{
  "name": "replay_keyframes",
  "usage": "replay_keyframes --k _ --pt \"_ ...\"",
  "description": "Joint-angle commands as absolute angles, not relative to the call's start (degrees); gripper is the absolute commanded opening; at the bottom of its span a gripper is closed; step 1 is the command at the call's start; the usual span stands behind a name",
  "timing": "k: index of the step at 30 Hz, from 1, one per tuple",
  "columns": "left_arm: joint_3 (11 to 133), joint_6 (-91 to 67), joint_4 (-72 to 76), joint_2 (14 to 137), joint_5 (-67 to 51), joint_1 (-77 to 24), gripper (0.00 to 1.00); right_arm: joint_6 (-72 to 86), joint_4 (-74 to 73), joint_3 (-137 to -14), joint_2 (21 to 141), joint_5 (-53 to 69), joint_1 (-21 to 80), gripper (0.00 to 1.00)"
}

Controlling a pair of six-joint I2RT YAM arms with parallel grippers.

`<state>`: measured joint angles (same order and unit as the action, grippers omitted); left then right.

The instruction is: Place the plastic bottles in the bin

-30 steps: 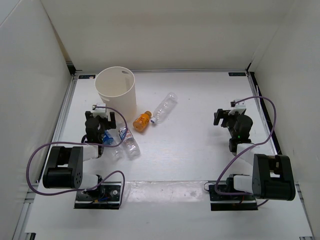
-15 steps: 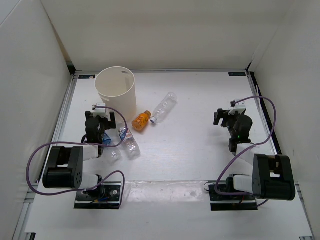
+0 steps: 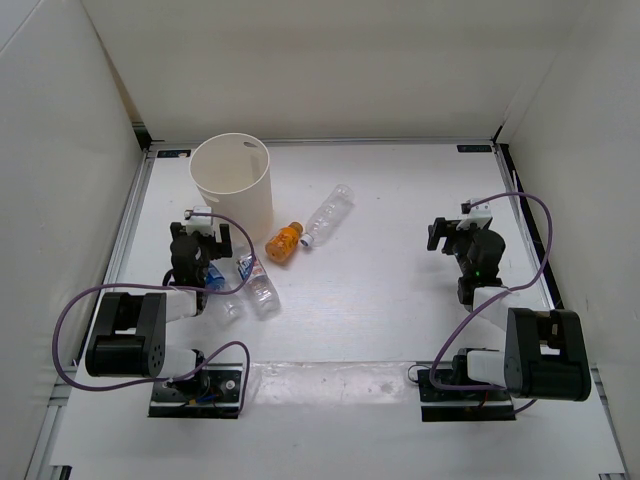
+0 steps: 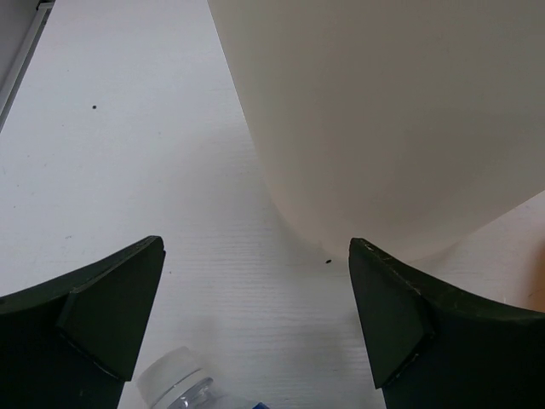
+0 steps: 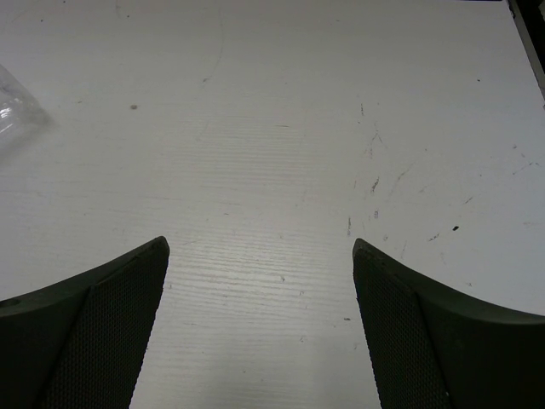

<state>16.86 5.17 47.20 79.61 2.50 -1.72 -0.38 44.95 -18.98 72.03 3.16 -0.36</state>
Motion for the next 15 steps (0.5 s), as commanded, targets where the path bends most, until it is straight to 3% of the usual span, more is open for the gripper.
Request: replay_keyframes --k 1,15 --pt "17.58 5.45 48.25 78.58 1.32 -1.50 1.00 -0.44 47.02 -21.01 71.55 3.25 -0.62 0.90" --pt "17.31 4.83 48.78 78.58 -1.23 -0.44 1.00 -0.44 47.37 -20.92 71.81 4.74 -1.05 0.90"
